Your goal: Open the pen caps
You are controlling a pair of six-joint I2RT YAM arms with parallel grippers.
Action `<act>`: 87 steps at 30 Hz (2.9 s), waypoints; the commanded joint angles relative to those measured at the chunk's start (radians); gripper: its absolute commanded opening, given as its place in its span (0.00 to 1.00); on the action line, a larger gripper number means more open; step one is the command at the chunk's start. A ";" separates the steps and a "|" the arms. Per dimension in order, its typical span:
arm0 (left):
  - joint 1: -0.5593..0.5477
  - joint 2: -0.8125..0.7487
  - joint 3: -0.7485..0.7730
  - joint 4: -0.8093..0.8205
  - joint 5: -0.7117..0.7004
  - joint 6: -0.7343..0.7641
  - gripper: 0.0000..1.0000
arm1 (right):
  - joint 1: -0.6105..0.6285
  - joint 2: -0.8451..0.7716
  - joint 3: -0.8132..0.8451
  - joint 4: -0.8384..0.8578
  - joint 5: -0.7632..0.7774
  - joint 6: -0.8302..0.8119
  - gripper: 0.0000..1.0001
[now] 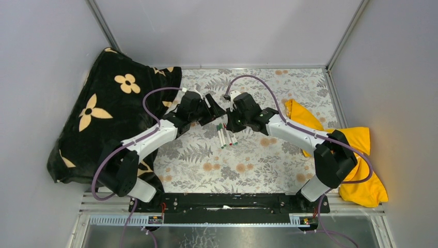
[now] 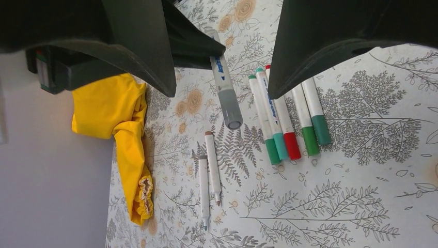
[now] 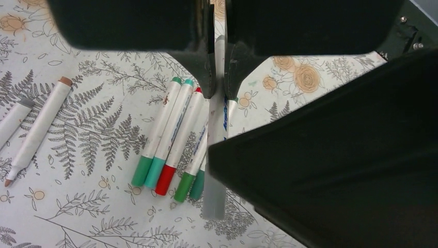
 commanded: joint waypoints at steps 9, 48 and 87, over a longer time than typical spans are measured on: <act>-0.030 0.062 0.059 0.041 -0.008 -0.021 0.70 | 0.020 -0.074 0.023 0.046 -0.059 0.020 0.00; 0.047 -0.029 0.012 0.006 -0.182 0.036 0.00 | 0.025 -0.148 -0.112 0.099 -0.089 0.069 0.00; 0.164 0.125 -0.066 -0.160 -0.288 0.055 0.23 | -0.083 0.113 -0.047 0.027 0.326 -0.023 0.00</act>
